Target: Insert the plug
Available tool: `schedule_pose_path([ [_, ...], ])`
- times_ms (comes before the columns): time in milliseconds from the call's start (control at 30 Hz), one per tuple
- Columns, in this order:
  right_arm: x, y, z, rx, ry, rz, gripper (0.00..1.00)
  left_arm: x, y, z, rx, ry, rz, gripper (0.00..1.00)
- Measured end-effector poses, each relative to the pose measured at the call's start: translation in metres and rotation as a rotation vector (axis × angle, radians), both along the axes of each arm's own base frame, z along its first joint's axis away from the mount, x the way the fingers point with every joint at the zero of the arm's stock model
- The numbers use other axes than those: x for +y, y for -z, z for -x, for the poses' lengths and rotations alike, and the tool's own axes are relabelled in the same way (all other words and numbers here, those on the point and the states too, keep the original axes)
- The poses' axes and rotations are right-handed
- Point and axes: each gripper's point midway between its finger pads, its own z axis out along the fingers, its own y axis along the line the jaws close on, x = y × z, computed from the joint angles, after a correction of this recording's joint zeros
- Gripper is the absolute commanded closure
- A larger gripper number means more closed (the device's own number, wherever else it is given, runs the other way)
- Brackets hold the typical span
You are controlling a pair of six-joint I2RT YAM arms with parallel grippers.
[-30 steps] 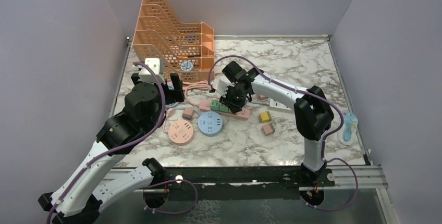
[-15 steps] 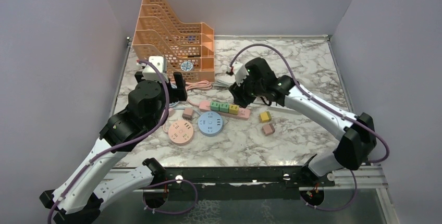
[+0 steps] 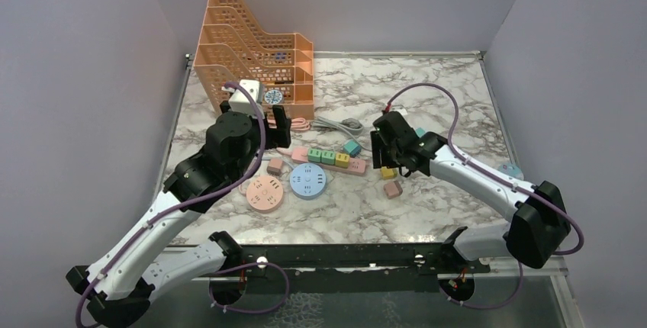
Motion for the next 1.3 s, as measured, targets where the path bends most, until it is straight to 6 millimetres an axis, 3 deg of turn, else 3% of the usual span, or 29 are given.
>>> schedule_pose_path([
  [300,-0.036,0.042,0.000,0.073,0.159,0.058,0.37,-0.040,0.036,0.002,0.084,0.162,0.024,0.16],
  [433,-0.034,0.065,0.002,0.125,0.120,0.074,0.37,-0.053,0.047,0.005,0.115,0.220,0.035,0.16],
  [633,-0.028,0.081,-0.002,0.150,0.069,0.095,0.39,-0.061,0.058,0.007,0.139,0.250,0.054,0.16],
  [767,-0.028,0.090,-0.004,0.164,0.048,0.123,0.51,-0.065,0.060,0.005,0.142,0.258,0.060,0.16],
  [933,-0.027,0.090,-0.007,0.152,0.027,0.129,0.62,-0.070,0.064,0.002,0.149,0.263,0.057,0.16],
  [1133,-0.024,0.089,-0.008,0.147,0.003,0.119,0.64,-0.072,0.070,-0.001,0.163,0.263,0.048,0.13],
  [1300,-0.005,0.064,-0.007,0.127,-0.060,0.014,0.64,-0.077,0.078,0.000,0.145,0.303,0.041,0.13],
])
